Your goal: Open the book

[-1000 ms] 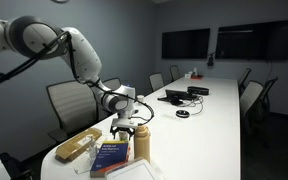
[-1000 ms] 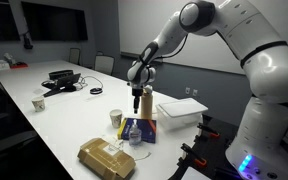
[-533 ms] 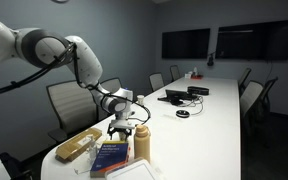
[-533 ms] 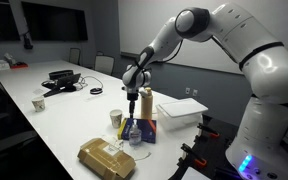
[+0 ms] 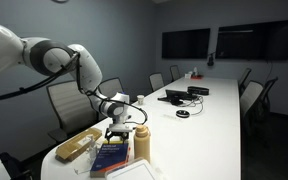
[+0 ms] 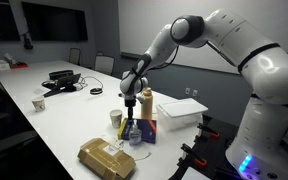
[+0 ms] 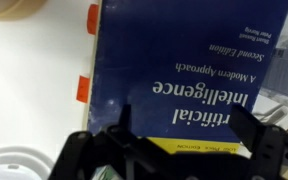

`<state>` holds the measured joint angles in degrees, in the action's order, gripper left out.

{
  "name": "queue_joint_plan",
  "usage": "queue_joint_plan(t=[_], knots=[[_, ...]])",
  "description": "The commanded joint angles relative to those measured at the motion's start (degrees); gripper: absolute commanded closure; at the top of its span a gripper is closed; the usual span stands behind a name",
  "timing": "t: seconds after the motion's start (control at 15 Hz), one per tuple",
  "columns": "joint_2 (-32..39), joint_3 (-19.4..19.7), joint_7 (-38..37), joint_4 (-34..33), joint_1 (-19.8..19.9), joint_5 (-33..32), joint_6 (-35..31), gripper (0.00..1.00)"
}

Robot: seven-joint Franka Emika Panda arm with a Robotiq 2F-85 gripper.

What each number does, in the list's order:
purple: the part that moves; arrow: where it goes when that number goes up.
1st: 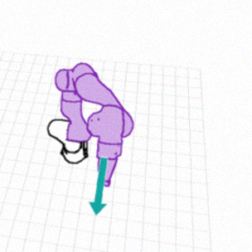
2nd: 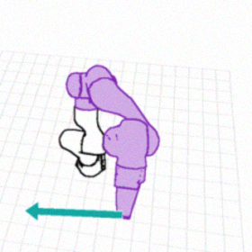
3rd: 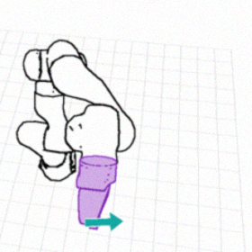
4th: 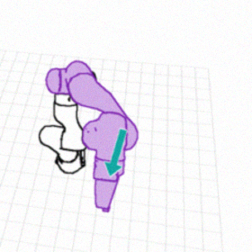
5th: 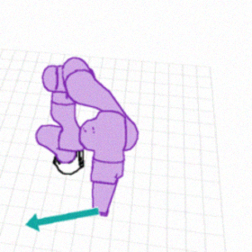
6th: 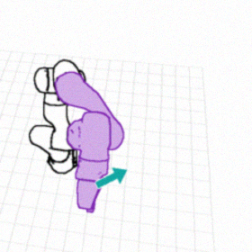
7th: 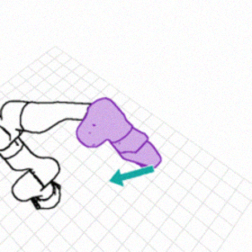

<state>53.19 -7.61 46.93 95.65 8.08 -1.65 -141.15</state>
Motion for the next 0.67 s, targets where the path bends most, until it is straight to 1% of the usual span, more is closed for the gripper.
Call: queue_joint_plan(t=[0.0,0.6], knots=[[2.3,1.07,-1.79,-2.8,-1.79,-2.31,1.94,0.0],[3.91,4.17,-3.73,-7.55,-3.99,-7.1,2.31,0.0]])
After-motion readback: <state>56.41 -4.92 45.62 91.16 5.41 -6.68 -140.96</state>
